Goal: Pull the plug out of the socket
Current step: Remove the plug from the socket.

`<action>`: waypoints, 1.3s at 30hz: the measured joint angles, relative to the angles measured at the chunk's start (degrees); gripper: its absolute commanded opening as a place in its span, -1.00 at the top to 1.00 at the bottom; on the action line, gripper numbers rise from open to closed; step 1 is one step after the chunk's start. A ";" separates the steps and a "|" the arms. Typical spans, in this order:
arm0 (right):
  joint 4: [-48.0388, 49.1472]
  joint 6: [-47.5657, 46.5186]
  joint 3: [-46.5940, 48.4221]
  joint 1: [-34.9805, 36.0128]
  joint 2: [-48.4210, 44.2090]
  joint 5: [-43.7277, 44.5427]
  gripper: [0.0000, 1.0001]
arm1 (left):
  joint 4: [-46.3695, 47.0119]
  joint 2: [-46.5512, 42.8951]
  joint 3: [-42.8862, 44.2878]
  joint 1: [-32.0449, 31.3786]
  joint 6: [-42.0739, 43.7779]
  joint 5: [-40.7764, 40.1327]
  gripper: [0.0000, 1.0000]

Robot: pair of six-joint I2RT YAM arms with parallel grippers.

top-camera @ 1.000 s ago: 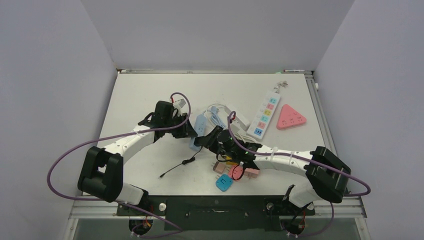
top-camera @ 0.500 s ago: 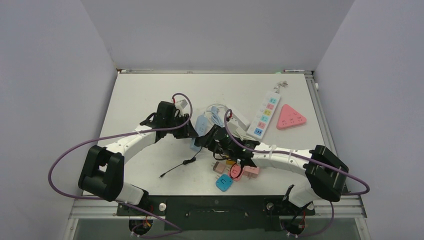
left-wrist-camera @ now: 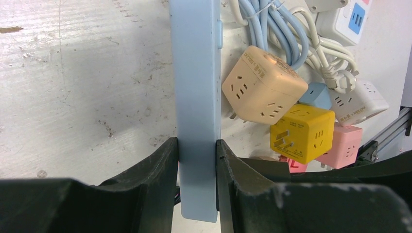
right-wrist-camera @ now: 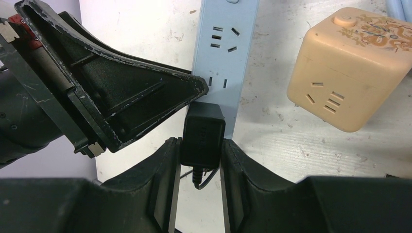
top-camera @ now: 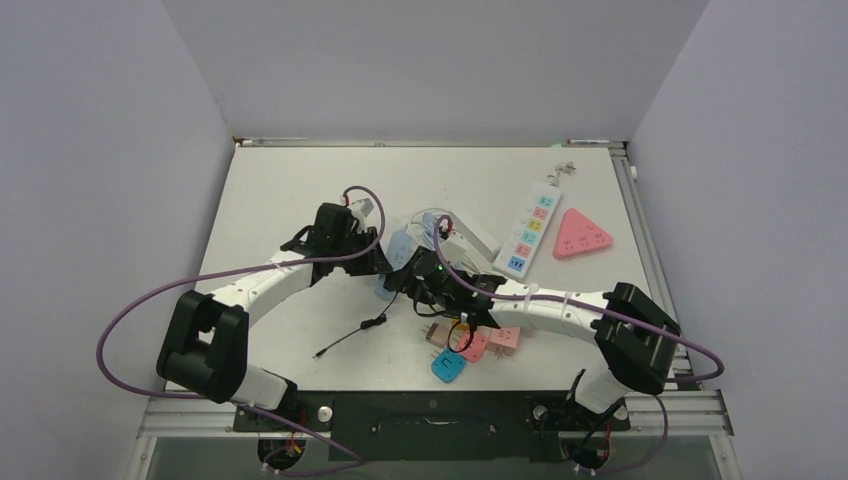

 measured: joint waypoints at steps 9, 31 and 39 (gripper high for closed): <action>0.55 -0.07 -1.22 0.09 -0.87 0.63 0.89 | -0.02 0.00 0.09 -0.37 0.02 -0.17 1.00; 6.95 -1.07 -11.80 -2.64 -9.20 -5.01 0.89 | -0.39 -0.48 0.09 -1.38 -1.64 4.22 1.00; 1.42 -3.65 -5.35 -2.01 -5.75 -3.89 0.89 | -0.37 -0.57 0.09 -0.81 -1.40 3.19 1.00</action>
